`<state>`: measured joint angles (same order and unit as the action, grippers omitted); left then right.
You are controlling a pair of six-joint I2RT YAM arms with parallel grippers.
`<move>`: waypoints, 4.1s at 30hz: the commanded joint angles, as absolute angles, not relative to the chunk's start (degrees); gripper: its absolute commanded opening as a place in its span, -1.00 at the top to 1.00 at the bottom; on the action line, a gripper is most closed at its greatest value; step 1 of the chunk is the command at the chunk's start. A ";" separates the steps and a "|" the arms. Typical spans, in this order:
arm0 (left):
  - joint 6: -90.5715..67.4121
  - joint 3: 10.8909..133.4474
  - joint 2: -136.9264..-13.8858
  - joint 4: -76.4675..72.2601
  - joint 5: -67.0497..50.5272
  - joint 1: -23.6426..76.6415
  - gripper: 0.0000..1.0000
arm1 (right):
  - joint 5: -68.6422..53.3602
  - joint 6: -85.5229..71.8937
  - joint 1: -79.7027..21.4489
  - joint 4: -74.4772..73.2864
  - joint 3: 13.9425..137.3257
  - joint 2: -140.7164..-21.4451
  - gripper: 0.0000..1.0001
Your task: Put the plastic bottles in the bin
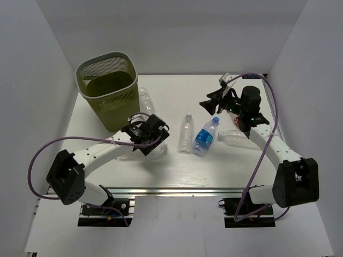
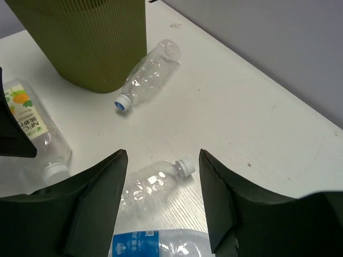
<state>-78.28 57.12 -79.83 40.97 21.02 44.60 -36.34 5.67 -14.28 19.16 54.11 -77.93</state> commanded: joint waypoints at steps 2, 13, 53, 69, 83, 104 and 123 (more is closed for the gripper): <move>-80.23 62.57 -83.57 40.96 15.92 46.49 -1.00 | -38.50 6.42 -12.48 19.16 53.61 -74.62 -0.21; -92.01 63.72 -90.09 38.33 15.73 48.78 -1.00 | -42.97 7.38 -8.35 17.58 50.36 -72.95 -0.18; -44.56 76.90 -51.77 50.63 29.36 51.06 -1.00 | -39.56 38.24 -39.20 -6.42 66.88 -100.72 -0.56; -45.62 75.15 -48.87 51.06 29.36 51.06 -1.00 | -36.83 38.32 -43.50 -6.50 70.05 -106.61 -0.59; -45.62 77.43 -48.34 51.68 29.88 50.54 -1.00 | -35.68 41.31 -45.00 -7.11 72.94 -111.62 0.19; -27.08 83.84 -45.44 24.46 20.32 50.01 -1.00 | -52.74 39.30 -37.89 -12.16 82.87 -84.99 0.98; -26.72 80.51 -42.98 21.88 17.75 50.01 -1.00 | -24.89 22.33 -43.06 6.21 130.17 -119.53 0.89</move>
